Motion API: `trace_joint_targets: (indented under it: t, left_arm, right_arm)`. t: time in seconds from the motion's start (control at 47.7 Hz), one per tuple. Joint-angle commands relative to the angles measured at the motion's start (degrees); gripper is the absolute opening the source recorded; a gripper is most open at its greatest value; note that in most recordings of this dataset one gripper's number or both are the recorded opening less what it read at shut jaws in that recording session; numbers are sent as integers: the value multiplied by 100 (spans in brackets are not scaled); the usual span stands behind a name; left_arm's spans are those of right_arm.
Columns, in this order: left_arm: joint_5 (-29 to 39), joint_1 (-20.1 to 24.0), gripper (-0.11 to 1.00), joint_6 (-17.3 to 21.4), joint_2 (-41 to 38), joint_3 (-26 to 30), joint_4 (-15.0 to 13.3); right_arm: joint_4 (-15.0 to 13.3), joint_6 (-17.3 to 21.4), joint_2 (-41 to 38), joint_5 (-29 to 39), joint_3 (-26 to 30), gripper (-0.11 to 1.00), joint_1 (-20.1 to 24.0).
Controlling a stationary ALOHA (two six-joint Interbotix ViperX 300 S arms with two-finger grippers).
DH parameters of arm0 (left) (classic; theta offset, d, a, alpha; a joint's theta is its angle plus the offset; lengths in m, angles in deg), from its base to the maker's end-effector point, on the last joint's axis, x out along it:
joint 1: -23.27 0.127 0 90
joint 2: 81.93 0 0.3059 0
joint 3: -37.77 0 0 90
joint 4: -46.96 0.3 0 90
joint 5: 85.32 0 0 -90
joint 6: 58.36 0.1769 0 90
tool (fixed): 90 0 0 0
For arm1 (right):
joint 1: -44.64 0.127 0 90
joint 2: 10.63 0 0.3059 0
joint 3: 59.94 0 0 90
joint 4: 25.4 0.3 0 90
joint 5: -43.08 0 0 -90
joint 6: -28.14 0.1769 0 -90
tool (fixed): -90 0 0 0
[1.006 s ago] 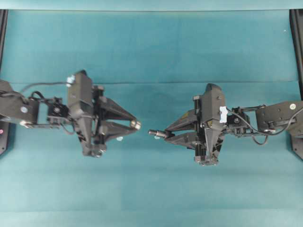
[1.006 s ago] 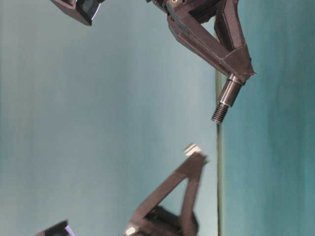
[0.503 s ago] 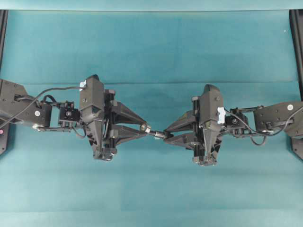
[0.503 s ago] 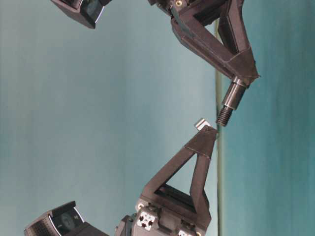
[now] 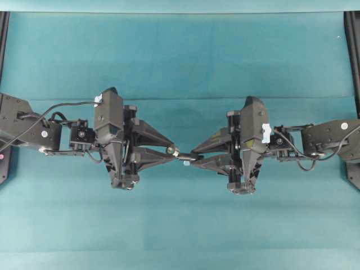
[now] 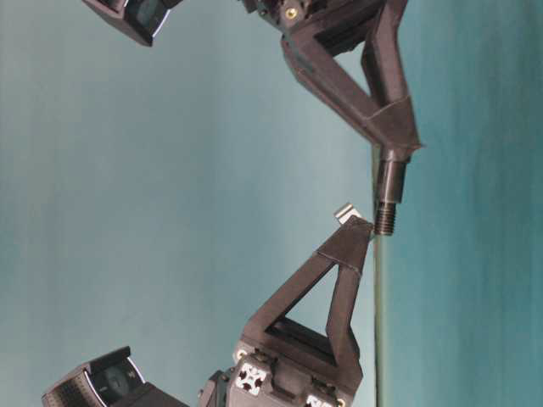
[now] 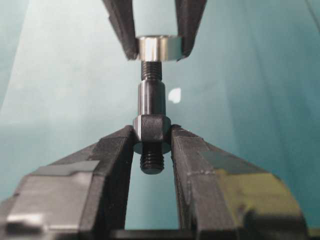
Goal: Insert the washer onto the shaft with both hands.
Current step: 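Push the washer with the left gripper onto the shaft's threaded end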
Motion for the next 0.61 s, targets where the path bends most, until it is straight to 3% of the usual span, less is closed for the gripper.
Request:
trace_joint_targets:
  t: [0.0, 0.587]
  left_arm:
    - [-62, -26, 35, -18, 53, 62, 0]
    - [-88, 123, 35, -26, 439, -272, 0]
  right_arm:
    - [9, 53, 35, -97, 79, 0, -35]
    - [35, 62, 70, -387, 44, 0, -62]
